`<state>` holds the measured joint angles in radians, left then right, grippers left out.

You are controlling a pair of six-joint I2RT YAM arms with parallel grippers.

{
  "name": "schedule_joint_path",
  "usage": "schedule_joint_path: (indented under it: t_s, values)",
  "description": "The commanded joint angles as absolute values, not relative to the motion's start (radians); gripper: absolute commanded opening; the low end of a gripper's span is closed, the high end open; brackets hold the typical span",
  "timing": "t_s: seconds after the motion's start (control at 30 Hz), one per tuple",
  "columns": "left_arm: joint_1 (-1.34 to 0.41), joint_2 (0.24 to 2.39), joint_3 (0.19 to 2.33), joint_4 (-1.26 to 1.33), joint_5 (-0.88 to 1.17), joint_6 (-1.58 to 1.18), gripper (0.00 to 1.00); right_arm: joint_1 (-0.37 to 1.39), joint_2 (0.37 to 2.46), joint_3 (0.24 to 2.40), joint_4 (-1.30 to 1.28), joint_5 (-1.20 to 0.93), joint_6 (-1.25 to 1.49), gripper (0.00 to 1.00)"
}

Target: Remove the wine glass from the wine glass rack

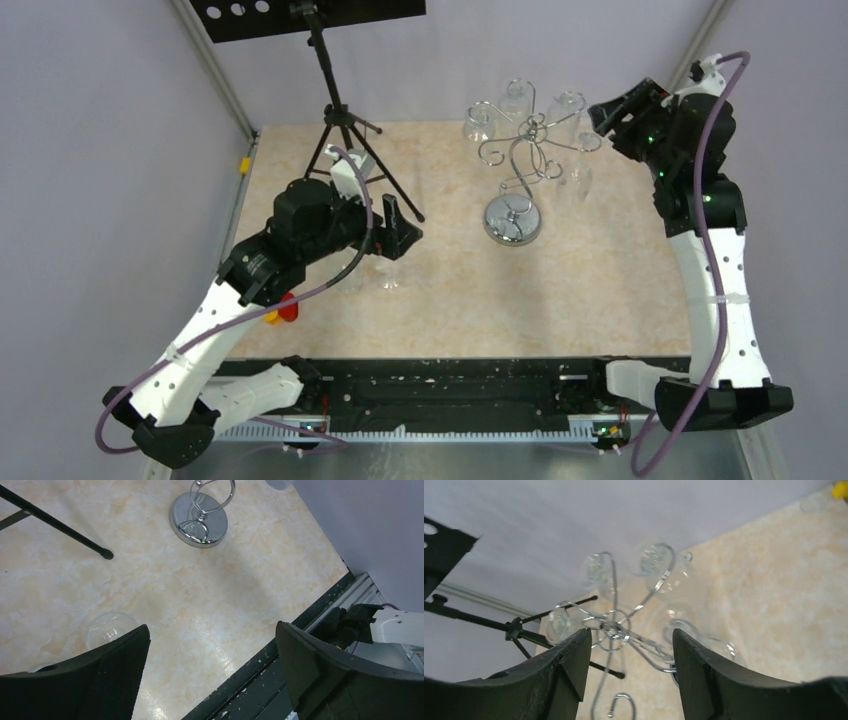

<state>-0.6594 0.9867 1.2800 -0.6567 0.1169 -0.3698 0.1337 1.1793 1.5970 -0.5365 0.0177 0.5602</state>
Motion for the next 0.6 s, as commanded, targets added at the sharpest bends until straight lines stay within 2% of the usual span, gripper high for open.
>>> schedule_joint_path:
  t_s: [0.0, 0.23, 0.57]
  values:
    - [-0.657, 0.956, 1.246, -0.559, 0.170, -0.398, 0.99, -0.048, 1.130, 1.489, -0.483, -0.237, 0.742, 0.61]
    - [-0.657, 0.940, 1.222, -0.557, 0.206, -0.380, 0.99, -0.102, 1.123, 1.370, -0.417, -0.295, 0.795, 0.60]
    - [-0.657, 0.910, 1.197, -0.567, 0.186, -0.371, 0.99, -0.104, 1.156, 1.348, -0.365, -0.235, 0.867, 0.45]
